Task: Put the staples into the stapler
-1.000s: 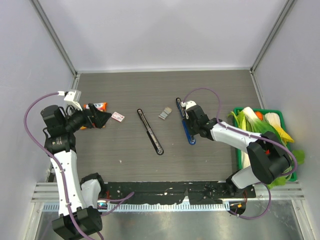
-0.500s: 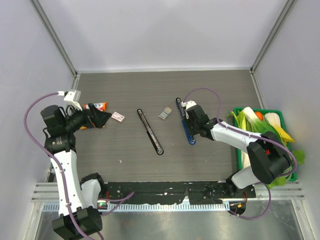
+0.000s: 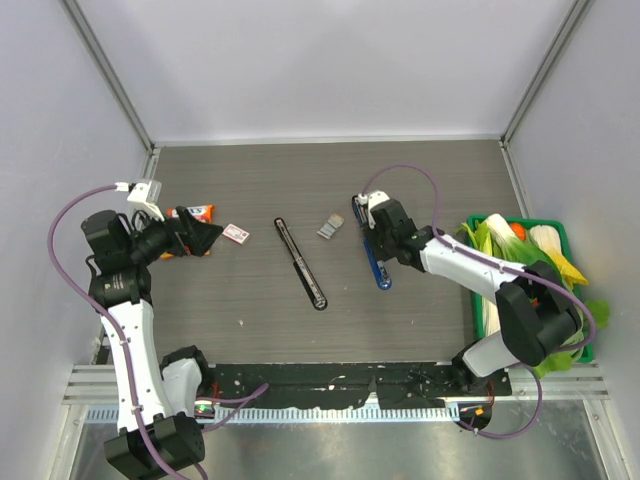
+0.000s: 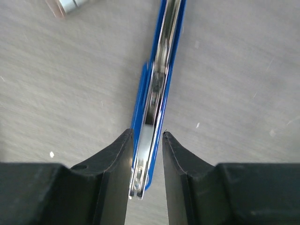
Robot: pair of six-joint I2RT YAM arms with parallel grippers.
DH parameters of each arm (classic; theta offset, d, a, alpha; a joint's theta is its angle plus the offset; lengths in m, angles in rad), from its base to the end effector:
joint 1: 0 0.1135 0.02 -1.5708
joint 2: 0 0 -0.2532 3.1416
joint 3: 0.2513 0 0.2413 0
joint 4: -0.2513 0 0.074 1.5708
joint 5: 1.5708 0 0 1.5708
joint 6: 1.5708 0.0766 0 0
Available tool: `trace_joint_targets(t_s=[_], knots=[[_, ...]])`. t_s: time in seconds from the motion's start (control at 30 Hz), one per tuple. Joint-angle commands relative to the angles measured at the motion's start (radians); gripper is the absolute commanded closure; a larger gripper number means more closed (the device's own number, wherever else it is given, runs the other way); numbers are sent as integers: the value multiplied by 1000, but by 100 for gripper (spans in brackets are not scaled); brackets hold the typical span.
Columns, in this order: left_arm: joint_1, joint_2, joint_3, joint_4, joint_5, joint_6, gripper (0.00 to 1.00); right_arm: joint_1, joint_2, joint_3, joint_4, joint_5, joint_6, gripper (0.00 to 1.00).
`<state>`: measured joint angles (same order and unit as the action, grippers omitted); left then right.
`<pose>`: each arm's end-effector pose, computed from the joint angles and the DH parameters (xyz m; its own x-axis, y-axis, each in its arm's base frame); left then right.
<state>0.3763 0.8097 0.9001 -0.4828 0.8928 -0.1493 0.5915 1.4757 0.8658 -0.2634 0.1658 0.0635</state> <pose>0.1944 0.0127 0.3310 -0.4170 -0.2651 -0.8694 0.3810 0.8175 -0.4320 0.2710 0.1668 0.1662 -0.6643 -0.3708 -0.6490 -0.4206 0.9032 -0.0855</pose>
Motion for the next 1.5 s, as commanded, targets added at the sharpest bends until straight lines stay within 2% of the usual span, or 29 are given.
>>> trace_joint_targets(t_s=[0.0,0.07,0.3,0.43,0.67,1.03,1.47], knots=[[12,-6,0,39,14,-4,0,7,26,203,21,31,-91,64],[13,-9,-1,41,14,-4,0,19,63,258,18,6,-128,64],[15,-21,-1,38,12,2,0,42,386,609,-127,-45,-214,64],[13,-21,-3,36,14,2,0,42,546,734,-155,-60,-300,64],[13,-14,-3,36,15,7,0,21,597,789,-109,-113,-384,64],[18,-12,-6,41,15,7,0,-5,696,907,-197,-304,-425,64],[18,-7,-6,42,17,8,0,-10,747,947,-243,-321,-445,64]])
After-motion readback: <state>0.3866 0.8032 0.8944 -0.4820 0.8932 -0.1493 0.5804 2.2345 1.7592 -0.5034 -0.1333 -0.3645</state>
